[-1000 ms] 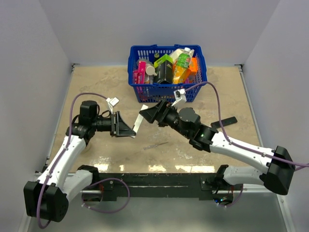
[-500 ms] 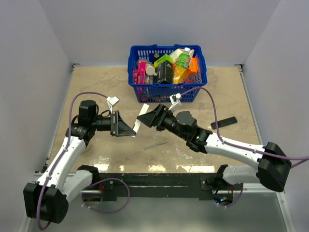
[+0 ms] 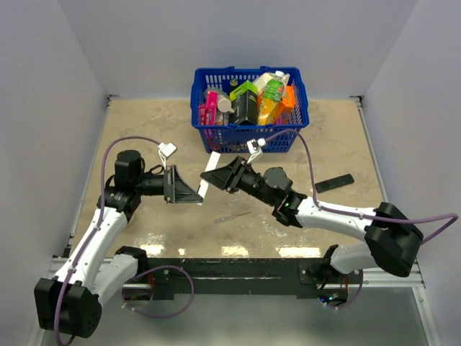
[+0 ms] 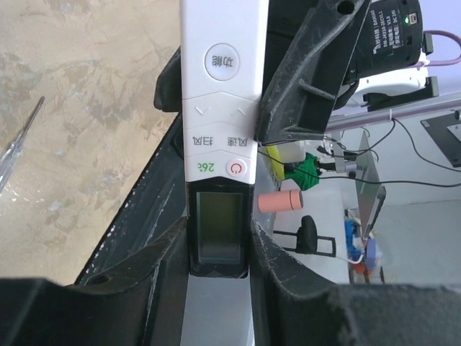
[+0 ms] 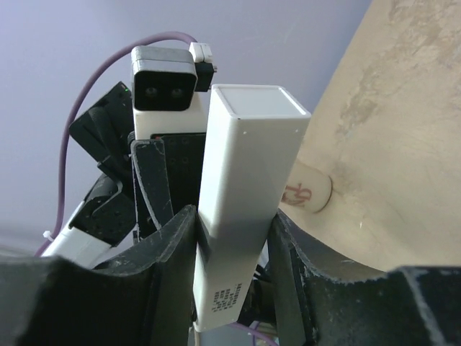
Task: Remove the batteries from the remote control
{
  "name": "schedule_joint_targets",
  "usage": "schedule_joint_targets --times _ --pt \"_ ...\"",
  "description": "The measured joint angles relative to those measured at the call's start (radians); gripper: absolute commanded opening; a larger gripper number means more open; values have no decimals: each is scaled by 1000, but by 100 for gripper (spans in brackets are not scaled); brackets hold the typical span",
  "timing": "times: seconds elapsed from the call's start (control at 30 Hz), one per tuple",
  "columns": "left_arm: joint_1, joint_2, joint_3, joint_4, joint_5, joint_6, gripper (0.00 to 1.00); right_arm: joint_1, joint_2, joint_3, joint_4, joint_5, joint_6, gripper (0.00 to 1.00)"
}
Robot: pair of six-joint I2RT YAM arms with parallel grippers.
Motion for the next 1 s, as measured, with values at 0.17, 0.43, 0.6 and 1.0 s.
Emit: schedule_joint_targets --times 0.17,0.43,0.6,1.0 --pt "-1 -1 -2 27 9 -1 17 -3 -6 0 10 -8 -14 0" --pt "-11 -3 -21 87 10 -19 40 -10 -49 1 -72 -11 -6 0" --pt "-11 -5 -64 162 8 -67 44 -13 -50 1 -99 -26 14 0" --pt "-51 -4 -135 336 -20 -207 0 -24 -31 3 -120 -73 47 2"
